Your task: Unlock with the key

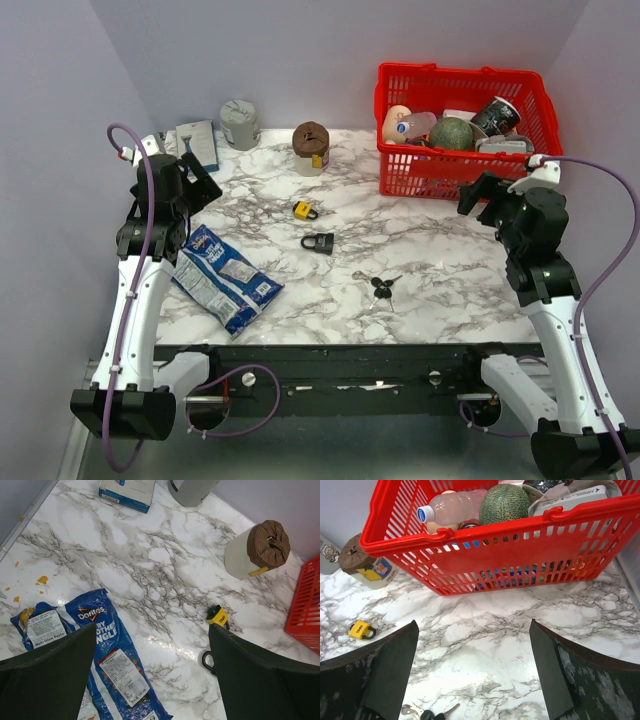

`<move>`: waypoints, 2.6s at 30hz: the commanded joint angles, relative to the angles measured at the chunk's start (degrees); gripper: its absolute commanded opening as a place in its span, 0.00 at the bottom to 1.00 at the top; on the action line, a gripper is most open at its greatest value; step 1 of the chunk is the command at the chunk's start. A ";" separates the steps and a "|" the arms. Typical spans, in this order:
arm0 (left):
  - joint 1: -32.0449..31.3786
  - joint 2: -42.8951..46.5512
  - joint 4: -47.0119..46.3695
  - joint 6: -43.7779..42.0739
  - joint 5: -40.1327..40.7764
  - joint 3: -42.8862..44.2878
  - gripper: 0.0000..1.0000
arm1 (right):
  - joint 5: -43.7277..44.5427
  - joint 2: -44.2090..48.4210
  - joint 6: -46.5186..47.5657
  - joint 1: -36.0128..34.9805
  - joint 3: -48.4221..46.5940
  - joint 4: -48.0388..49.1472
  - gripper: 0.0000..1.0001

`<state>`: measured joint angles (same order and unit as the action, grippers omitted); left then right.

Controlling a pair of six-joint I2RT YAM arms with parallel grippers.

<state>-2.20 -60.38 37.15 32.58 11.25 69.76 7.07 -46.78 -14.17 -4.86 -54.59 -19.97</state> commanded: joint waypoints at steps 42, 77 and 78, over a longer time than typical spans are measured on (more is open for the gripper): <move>-30.58 -3.77 -15.69 15.57 -10.97 -20.00 0.87 | -19.72 -19.39 -7.61 -24.05 3.26 -6.58 0.76; -32.34 -54.05 -11.75 4.52 -11.60 11.36 0.91 | -8.22 0.55 -20.54 -23.53 13.89 -12.28 0.86; -32.34 -54.31 -11.83 4.51 -11.77 11.80 0.91 | -8.04 0.90 -20.63 -23.53 13.98 -12.46 0.86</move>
<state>-34.70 -112.46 24.43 39.81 -2.35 78.17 -3.60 -47.16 -33.85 -28.64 -41.56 -29.67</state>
